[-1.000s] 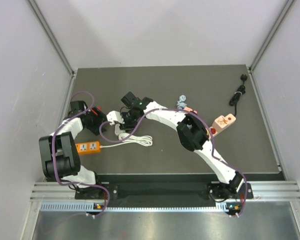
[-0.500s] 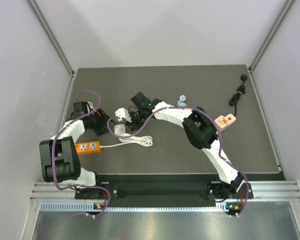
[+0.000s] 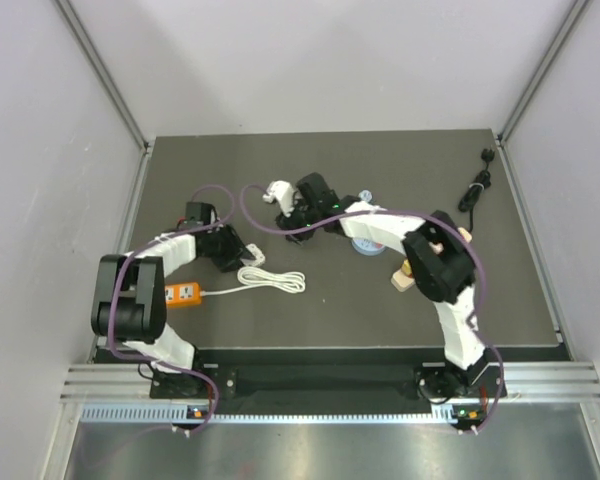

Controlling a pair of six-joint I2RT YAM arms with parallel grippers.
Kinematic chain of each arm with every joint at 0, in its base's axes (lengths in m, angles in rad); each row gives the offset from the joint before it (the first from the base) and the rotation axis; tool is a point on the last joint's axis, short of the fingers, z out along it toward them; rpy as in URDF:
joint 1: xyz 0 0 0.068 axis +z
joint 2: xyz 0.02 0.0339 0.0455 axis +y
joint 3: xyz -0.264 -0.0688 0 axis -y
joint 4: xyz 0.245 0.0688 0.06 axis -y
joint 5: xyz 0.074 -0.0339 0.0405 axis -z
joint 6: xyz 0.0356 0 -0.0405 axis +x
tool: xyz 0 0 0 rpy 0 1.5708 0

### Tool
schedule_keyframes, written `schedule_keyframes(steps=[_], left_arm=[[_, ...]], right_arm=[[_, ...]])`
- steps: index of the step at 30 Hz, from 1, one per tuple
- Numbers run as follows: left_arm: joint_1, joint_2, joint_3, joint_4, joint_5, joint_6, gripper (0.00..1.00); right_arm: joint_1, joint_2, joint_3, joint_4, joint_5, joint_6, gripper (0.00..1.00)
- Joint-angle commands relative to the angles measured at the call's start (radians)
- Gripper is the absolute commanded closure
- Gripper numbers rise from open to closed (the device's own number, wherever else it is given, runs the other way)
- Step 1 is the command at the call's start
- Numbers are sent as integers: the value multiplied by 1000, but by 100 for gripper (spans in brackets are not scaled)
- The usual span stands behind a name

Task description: Insert the plug

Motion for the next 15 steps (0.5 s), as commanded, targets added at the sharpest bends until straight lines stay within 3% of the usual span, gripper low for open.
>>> schedule_keyframes(steps=[1, 3, 6, 9, 11, 15], left_arm=[[-111, 9, 12, 117, 22, -132, 53], [-195, 7, 20, 150, 30, -171, 54], [-281, 9, 76, 114, -2, -174, 52], [-304, -30, 158, -55, -134, -90, 44], [-304, -54, 217, -160, -287, 4, 33], [-304, -19, 313, -277, -469, 111, 28]], right_arm=[[-19, -223, -145, 206, 256, 204, 53], [-19, -297, -209, 206, 335, 236, 53], [-20, -365, -263, 173, 339, 302, 53], [-16, -398, -300, 150, 282, 383, 53], [-10, -431, -338, 153, 268, 414, 53], [-7, -498, -405, 186, 264, 462, 49]])
